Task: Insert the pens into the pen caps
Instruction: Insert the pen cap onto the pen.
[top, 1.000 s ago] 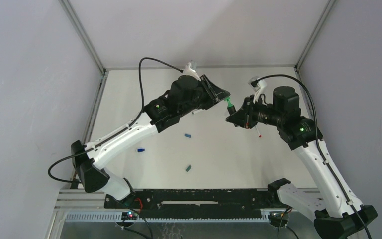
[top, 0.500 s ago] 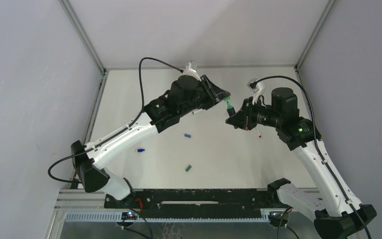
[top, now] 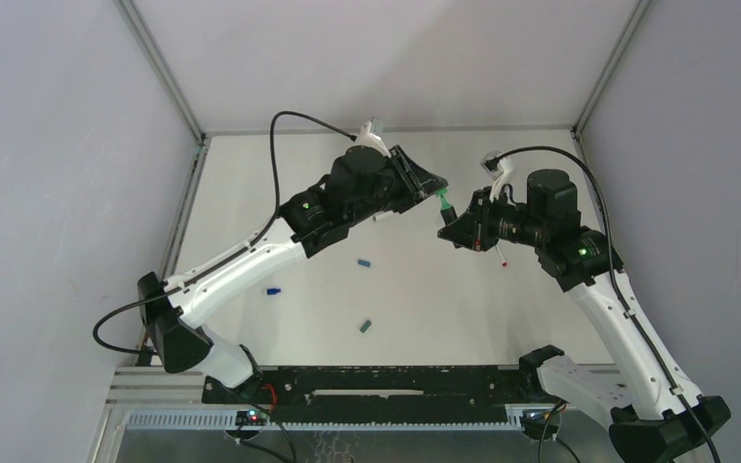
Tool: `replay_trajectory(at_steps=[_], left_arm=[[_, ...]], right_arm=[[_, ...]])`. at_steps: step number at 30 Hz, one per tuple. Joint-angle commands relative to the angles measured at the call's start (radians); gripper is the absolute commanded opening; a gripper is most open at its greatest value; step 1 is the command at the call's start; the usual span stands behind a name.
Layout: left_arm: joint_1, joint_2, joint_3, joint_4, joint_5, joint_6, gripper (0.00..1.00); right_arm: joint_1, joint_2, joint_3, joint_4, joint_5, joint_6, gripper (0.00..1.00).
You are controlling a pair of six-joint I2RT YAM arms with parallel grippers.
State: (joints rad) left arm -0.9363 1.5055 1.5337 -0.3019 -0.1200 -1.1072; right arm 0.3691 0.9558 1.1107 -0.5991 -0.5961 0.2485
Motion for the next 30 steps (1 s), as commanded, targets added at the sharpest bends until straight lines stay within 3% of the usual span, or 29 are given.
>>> replay_trajectory(at_steps=[1,14,30], left_arm=[[-0.009,-0.014,0.057,0.025,0.019,0.023,0.06],[-0.032,0.022,0.121,-0.038,0.023,0.059,0.05],[-0.081,0.120,0.335,-0.290,-0.078,0.176,0.05]], right_arm=[[0.006,-0.002,0.025,0.038,0.026,0.017,0.00],[0.007,0.023,0.057,0.038,0.057,0.000,0.00],[0.048,0.068,0.170,0.022,0.171,-0.124,0.00]])
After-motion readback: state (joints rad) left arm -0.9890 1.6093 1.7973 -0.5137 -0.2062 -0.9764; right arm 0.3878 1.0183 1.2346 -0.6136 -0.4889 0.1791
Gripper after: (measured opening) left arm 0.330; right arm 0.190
